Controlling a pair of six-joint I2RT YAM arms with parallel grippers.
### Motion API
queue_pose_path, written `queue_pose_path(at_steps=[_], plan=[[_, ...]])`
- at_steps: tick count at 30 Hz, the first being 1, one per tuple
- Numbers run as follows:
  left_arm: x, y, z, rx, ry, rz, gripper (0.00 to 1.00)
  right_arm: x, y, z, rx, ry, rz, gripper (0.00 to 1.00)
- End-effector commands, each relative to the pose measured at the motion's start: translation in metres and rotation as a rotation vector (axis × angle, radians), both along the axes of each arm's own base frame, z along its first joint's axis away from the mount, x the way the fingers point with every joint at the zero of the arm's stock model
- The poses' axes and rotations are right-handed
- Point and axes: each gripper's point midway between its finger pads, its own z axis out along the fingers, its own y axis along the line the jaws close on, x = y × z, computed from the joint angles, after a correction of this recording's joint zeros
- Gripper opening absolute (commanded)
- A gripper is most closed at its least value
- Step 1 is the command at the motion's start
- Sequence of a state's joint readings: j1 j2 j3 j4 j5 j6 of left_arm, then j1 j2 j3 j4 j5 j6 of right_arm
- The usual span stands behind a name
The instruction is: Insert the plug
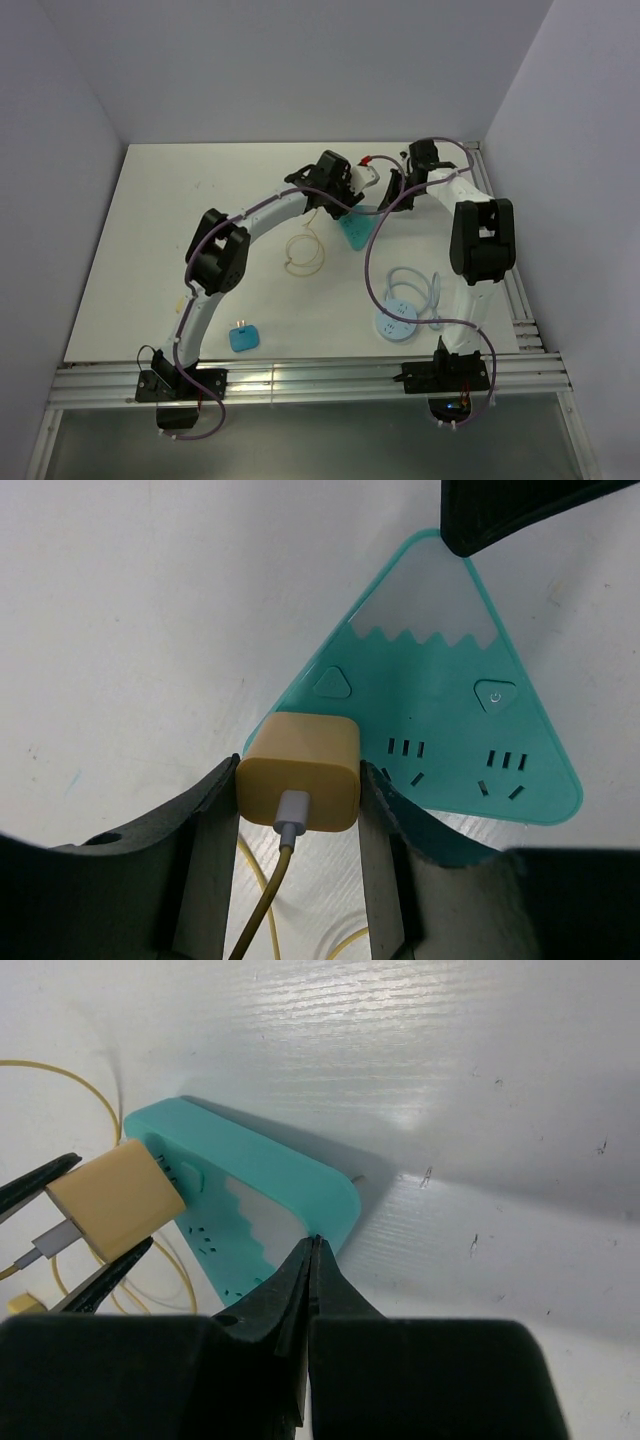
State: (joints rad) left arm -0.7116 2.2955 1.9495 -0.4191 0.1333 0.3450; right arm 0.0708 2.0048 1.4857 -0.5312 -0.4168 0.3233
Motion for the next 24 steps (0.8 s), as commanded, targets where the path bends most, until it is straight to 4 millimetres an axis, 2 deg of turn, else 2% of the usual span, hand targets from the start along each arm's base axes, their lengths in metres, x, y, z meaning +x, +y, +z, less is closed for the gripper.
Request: queue_pose_path(at_steps=[1,8,9,12,17,24], plan=[[-0.031,0.004,-0.061,0.107,0.168,-0.018,0.00,-0.017,0.009,-0.032,-0.068,0.105,0.032,0.00],[-0.033,0.005,-0.078,0.097,0.222,-0.027,0.00,-0.019,0.018,-0.038,-0.072,0.129,0.040,0.00],[-0.039,0.010,-0.088,0.108,0.244,-0.019,0.00,-0.021,0.017,-0.041,-0.072,0.137,0.041,0.00],[-0.047,0.017,-0.099,0.107,0.267,-0.008,0.00,-0.024,0.016,-0.044,-0.082,0.146,0.043,0.00],[-0.051,0.017,-0.094,0.090,0.285,-0.001,0.00,-0.025,0.017,-0.044,-0.075,0.150,0.045,0.00],[-0.028,0.023,-0.078,0.078,0.230,0.021,0.00,-0.026,0.017,-0.044,-0.083,0.144,0.045,0.00]])
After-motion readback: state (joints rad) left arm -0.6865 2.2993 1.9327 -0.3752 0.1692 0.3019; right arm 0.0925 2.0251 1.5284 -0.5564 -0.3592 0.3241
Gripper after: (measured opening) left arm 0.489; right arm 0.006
